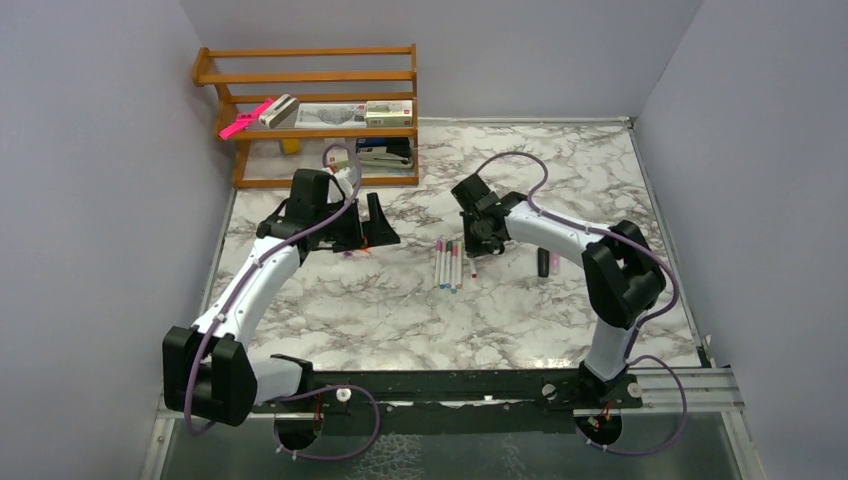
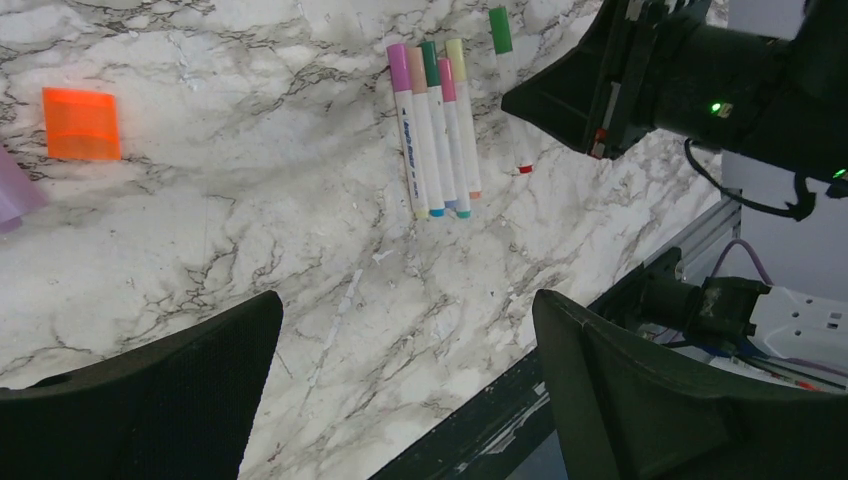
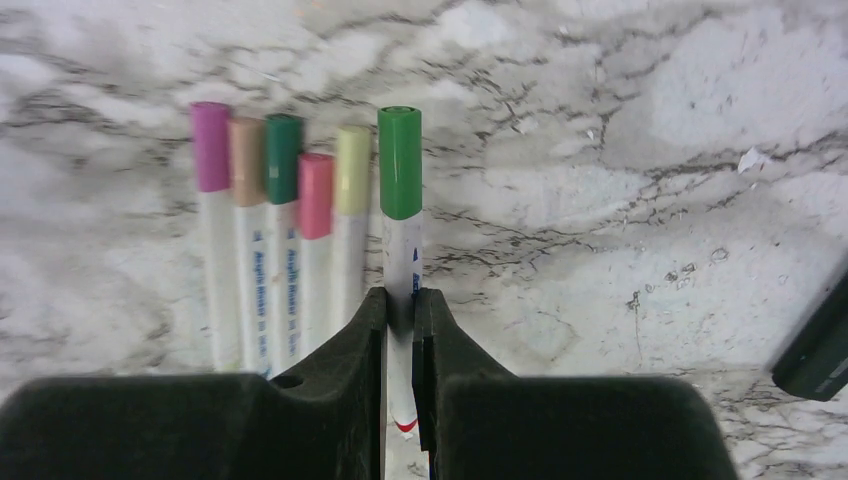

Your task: Open the pen caps

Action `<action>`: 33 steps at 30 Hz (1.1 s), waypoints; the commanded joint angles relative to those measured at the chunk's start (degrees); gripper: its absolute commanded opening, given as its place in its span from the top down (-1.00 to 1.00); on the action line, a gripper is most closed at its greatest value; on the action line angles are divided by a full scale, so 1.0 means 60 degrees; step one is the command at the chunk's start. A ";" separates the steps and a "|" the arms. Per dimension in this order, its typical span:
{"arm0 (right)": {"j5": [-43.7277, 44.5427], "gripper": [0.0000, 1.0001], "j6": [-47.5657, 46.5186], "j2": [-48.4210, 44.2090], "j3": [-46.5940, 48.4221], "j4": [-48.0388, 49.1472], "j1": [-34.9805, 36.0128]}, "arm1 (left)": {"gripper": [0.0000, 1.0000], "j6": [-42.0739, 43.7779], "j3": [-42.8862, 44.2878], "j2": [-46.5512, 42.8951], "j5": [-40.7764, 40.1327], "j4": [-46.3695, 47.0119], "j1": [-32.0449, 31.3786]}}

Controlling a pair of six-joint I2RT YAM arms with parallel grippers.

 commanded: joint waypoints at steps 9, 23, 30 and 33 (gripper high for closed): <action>-0.2490 0.98 -0.1414 -0.2167 0.0709 -0.1191 0.0056 | -0.99 -0.0218 -0.0628 -0.0908 0.0733 -0.0008 -0.0248; -0.5135 0.99 -0.1114 -0.4078 -0.0857 0.0578 0.0057 | -0.99 -0.3225 -0.1241 -0.0709 0.2025 0.3661 -0.0295; -0.5295 0.99 -0.0770 -0.4452 -0.1763 0.1284 0.0055 | -0.99 -0.6764 -0.3552 -0.1521 0.0996 0.6848 -0.0911; -0.5331 0.99 -0.0760 -0.4543 -0.1998 0.1559 0.0057 | -0.98 -0.7218 -0.3773 -0.1696 0.0070 0.6916 -0.1455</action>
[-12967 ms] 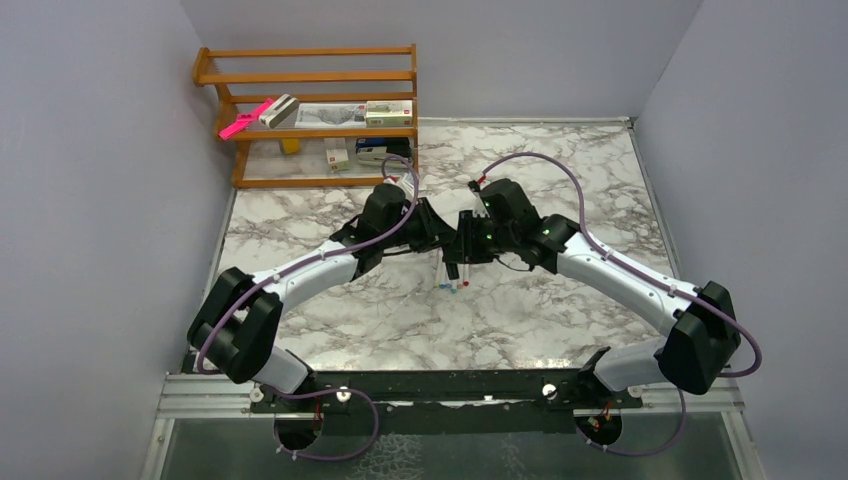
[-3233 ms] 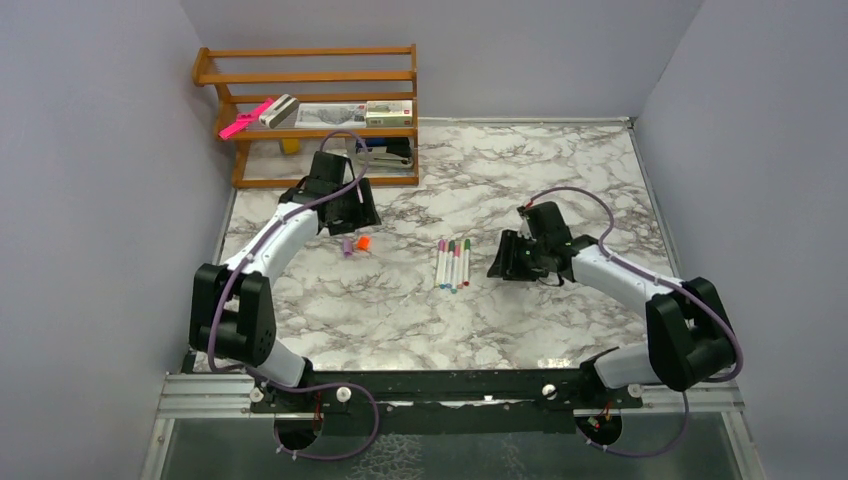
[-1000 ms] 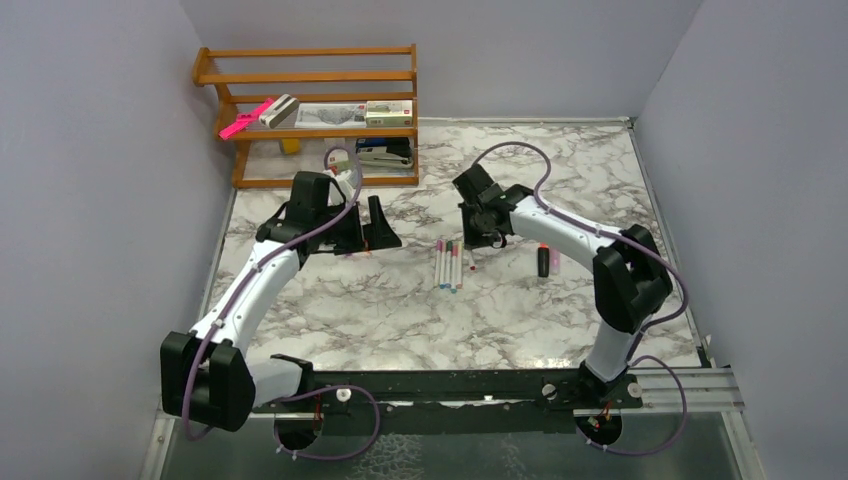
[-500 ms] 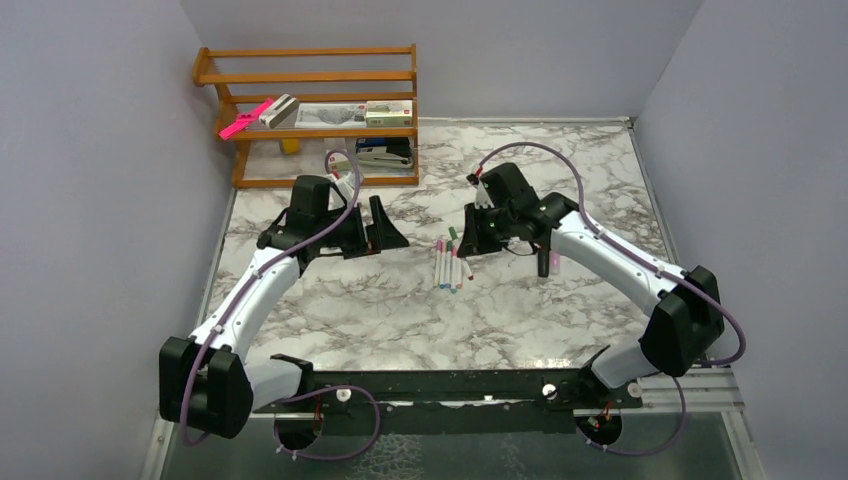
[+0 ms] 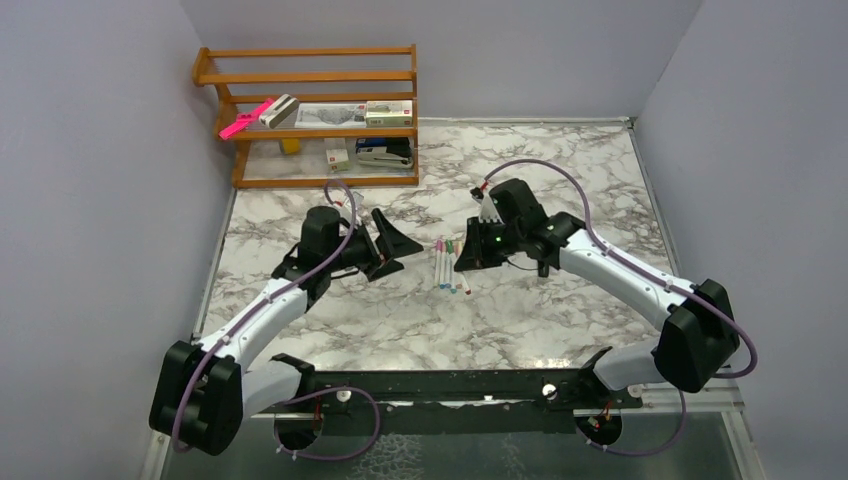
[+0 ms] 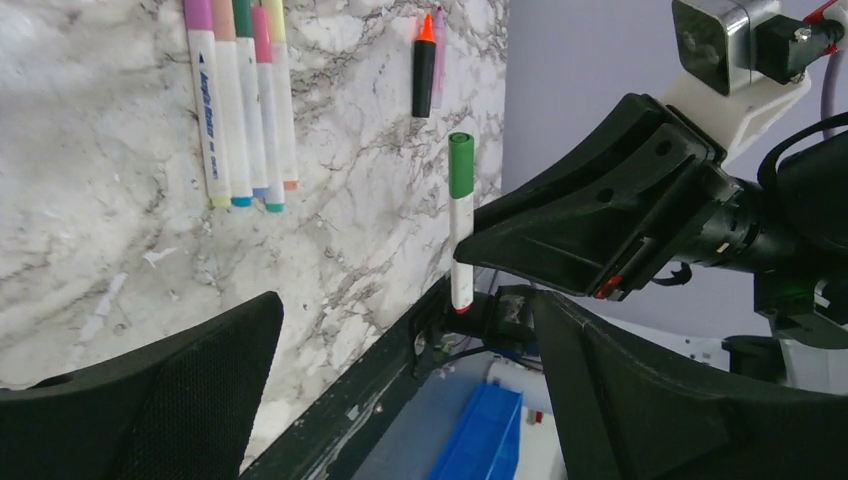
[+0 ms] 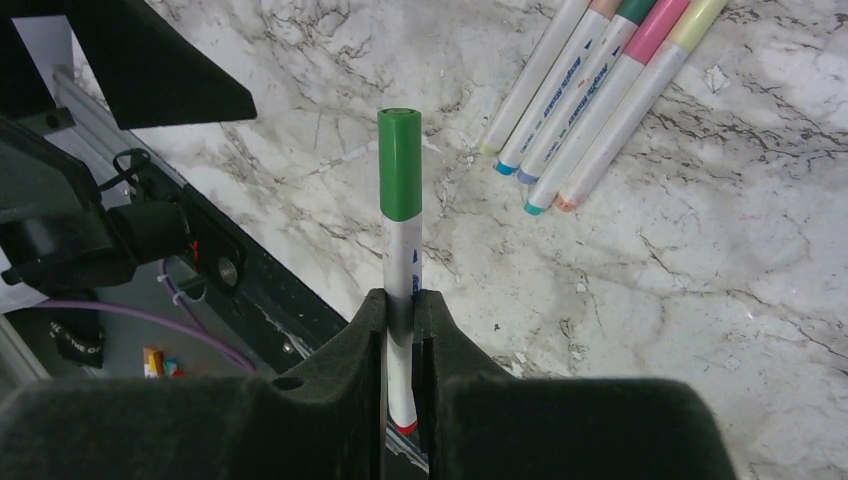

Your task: Open the pen caps

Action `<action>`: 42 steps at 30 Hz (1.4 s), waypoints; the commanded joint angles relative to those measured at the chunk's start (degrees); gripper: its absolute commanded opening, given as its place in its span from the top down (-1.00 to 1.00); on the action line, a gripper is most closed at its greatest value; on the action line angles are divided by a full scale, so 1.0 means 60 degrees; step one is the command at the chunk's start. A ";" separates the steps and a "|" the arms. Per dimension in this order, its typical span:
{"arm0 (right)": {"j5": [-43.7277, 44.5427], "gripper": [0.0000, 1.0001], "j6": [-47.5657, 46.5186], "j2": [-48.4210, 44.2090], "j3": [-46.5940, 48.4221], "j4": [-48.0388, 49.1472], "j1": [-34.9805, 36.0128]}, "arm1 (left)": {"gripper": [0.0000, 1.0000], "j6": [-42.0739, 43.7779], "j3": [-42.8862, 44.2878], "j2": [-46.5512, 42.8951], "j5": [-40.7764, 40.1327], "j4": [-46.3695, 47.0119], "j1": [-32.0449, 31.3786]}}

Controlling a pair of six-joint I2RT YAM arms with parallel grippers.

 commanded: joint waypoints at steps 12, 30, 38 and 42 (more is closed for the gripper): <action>-0.1200 0.99 0.1066 -0.0935 -0.1790 0.2352 0.0053 | -0.99 -0.2317 -0.0540 -0.0668 -0.3277 0.1843 -0.1543; -0.1505 0.98 0.1518 -0.0624 -0.1467 0.2921 0.0312 | -0.94 -0.1825 0.0107 0.1104 -0.3792 0.1975 -0.2478; -0.1600 0.98 0.1725 -0.0198 -0.1442 0.3421 0.0436 | -0.70 -0.1939 0.0292 0.1624 -0.3940 0.2213 -0.2675; -0.1616 0.99 0.1692 -0.0074 -0.1378 0.3395 0.0452 | -0.42 -0.1975 0.0305 0.1787 -0.3957 0.2286 -0.2782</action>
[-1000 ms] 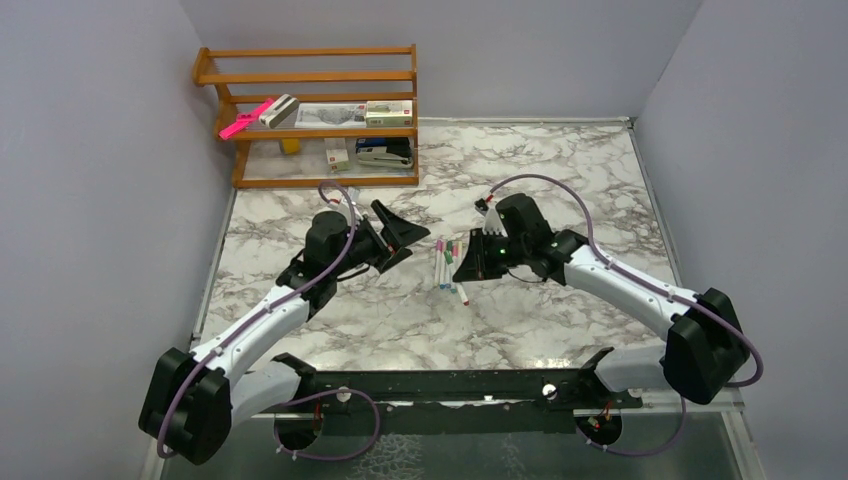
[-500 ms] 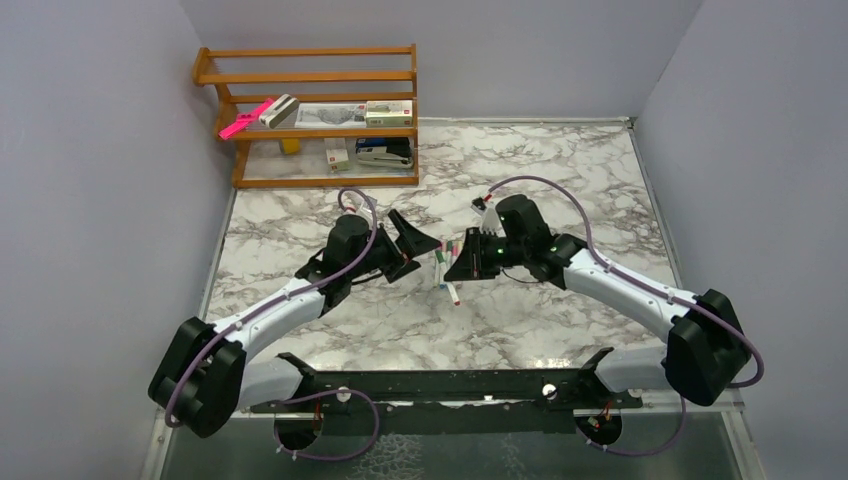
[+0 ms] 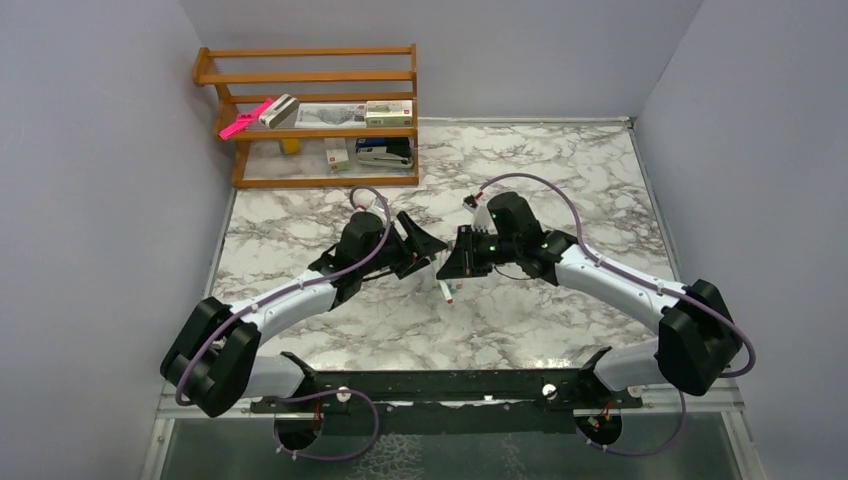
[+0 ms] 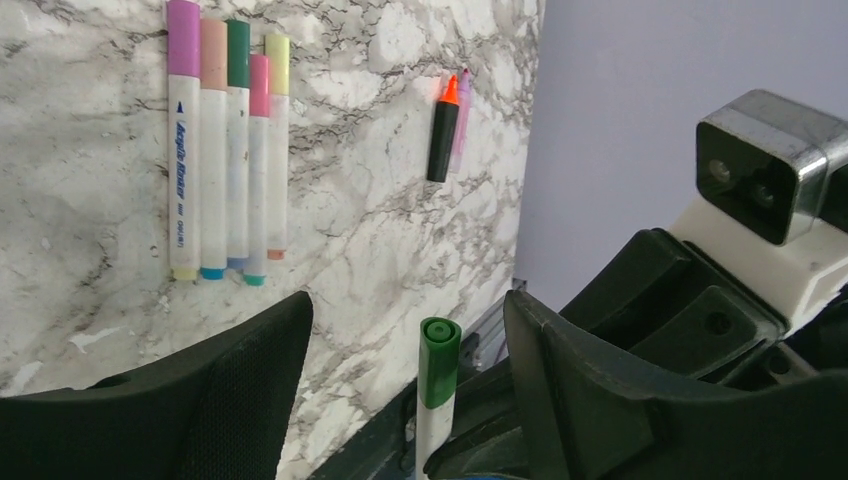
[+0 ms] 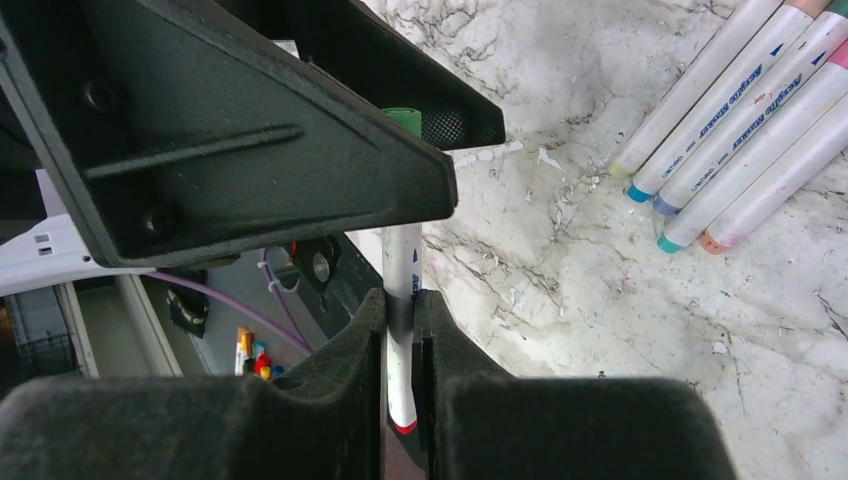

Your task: Open the pen caps

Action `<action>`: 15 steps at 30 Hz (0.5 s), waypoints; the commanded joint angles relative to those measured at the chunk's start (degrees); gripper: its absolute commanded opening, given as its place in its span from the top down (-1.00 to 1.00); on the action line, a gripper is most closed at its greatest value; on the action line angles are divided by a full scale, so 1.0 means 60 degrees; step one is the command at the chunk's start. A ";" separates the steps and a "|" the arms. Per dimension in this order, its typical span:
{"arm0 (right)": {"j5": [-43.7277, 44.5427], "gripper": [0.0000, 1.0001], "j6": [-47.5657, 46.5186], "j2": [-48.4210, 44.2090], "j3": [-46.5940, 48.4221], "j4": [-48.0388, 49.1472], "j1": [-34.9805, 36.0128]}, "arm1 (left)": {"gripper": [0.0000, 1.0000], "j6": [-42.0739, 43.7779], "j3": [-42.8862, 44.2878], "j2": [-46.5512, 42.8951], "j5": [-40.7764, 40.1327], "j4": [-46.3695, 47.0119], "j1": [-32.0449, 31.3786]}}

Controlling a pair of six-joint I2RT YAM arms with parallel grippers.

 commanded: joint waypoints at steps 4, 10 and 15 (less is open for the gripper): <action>-0.0203 0.99 0.0019 0.0227 0.0245 0.0371 0.0088 | -0.11 0.0041 0.0421 0.0414 -0.0202 0.0353 -0.0228; -0.0290 0.99 0.0015 0.0305 0.0289 0.0391 0.0103 | 0.11 0.0071 0.0448 0.0523 -0.0354 0.0352 -0.0448; -0.0273 0.99 0.0040 0.0238 0.0291 0.0336 0.0212 | 0.26 0.0085 0.0428 0.0556 -0.0439 0.0353 -0.0517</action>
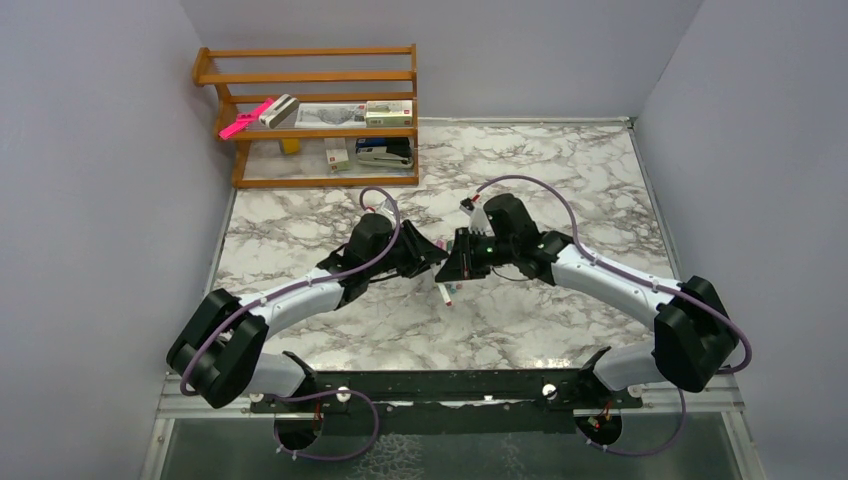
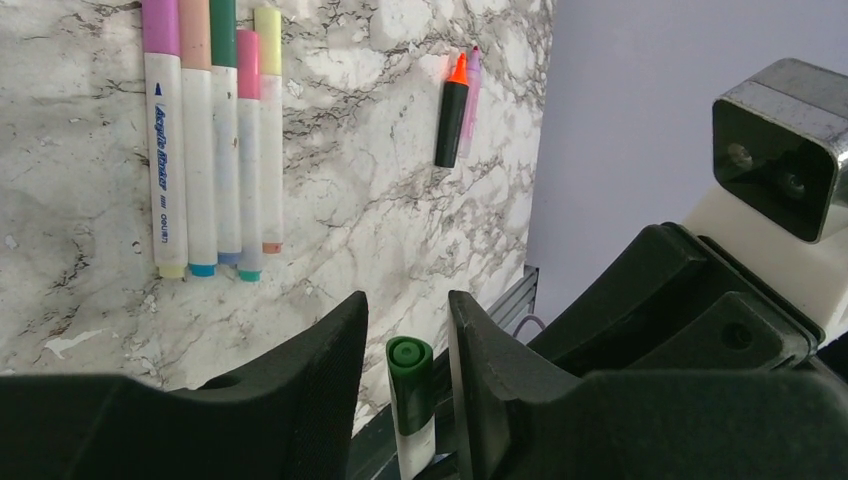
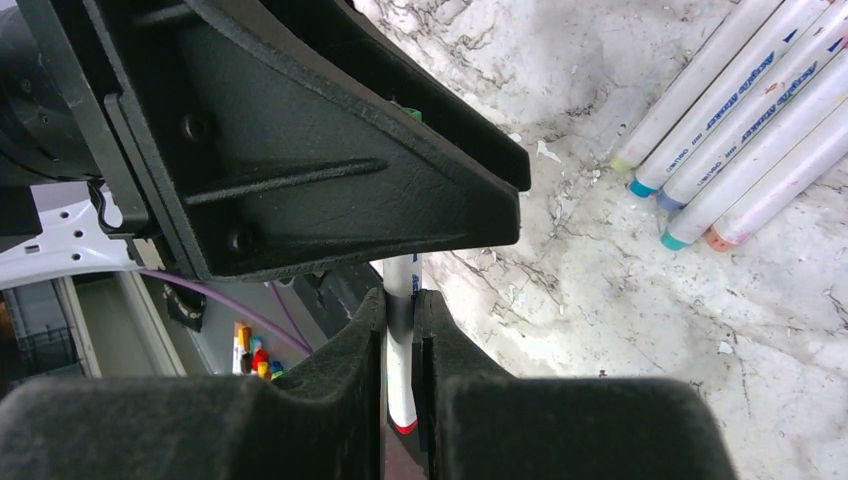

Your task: Open the pen caps

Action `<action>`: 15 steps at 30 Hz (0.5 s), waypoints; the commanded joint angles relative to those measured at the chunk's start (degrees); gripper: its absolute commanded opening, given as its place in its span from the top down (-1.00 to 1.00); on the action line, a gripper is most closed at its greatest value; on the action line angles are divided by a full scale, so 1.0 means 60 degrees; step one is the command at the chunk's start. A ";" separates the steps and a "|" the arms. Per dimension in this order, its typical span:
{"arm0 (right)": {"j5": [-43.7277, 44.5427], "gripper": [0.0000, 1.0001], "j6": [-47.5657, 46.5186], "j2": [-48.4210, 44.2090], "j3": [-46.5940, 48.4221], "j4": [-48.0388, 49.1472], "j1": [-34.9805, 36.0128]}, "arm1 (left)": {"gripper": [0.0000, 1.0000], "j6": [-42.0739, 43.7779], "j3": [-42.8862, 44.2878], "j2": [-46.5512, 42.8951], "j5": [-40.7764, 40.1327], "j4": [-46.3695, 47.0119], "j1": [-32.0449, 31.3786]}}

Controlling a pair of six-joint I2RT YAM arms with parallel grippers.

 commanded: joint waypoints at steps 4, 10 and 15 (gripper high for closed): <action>-0.0180 0.99 0.0094 -0.0077 0.0219 0.0279 0.0248 | 0.32 0.0063 0.0282 0.0037 -0.0380 0.0240 -0.0115; -0.0023 0.99 0.0165 -0.0205 0.0093 0.0222 0.0354 | 0.61 0.0128 0.0268 -0.0034 -0.0462 0.0086 -0.0163; 0.0288 0.99 0.0180 -0.0273 0.0046 0.0049 0.0360 | 0.79 0.0198 0.0302 -0.0081 -0.0565 -0.0169 -0.0198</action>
